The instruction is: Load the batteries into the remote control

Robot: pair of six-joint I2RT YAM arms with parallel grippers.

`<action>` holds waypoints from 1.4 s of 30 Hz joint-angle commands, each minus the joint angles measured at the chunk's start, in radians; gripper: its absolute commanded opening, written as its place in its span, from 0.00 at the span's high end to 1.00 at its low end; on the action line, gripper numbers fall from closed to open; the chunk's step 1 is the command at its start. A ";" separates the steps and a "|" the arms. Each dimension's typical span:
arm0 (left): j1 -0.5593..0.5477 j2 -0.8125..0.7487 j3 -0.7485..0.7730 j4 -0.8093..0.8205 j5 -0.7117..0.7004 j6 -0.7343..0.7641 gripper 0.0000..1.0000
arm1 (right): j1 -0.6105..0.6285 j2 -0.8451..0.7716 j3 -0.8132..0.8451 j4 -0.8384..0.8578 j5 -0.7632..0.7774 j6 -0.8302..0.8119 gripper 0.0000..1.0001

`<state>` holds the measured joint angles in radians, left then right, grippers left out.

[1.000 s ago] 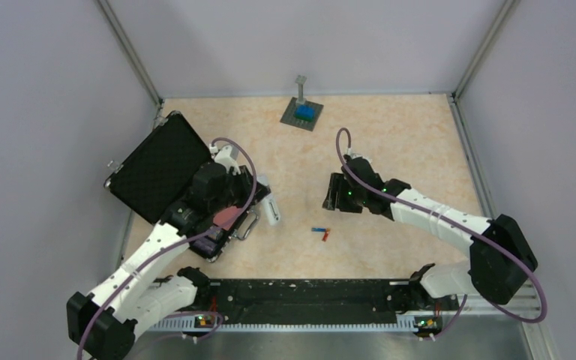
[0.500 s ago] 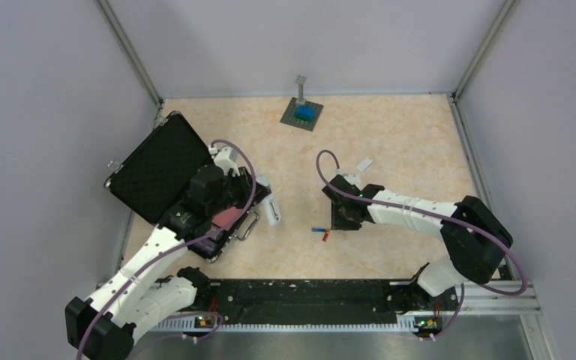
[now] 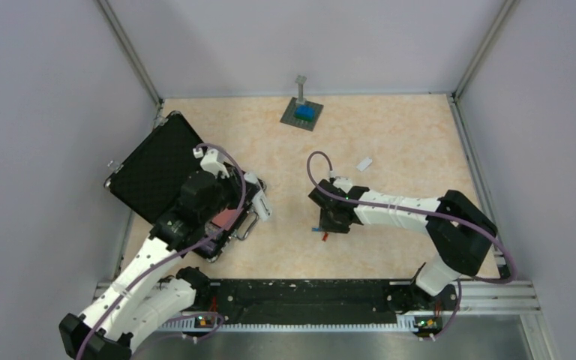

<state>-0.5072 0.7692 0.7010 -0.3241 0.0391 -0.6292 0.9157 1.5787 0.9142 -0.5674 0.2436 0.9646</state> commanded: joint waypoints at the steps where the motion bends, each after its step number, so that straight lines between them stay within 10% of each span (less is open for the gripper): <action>1: 0.004 -0.034 -0.006 0.001 -0.093 -0.011 1.00 | 0.011 0.040 0.051 -0.001 0.036 0.055 0.63; 42: 0.007 -0.035 -0.014 0.003 -0.094 -0.007 1.00 | 0.055 0.109 0.098 -0.117 0.049 0.015 0.76</action>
<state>-0.5049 0.7422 0.6830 -0.3676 -0.0669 -0.6296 0.9600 1.6676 0.9833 -0.6720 0.2867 0.9878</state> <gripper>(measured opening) 0.259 0.241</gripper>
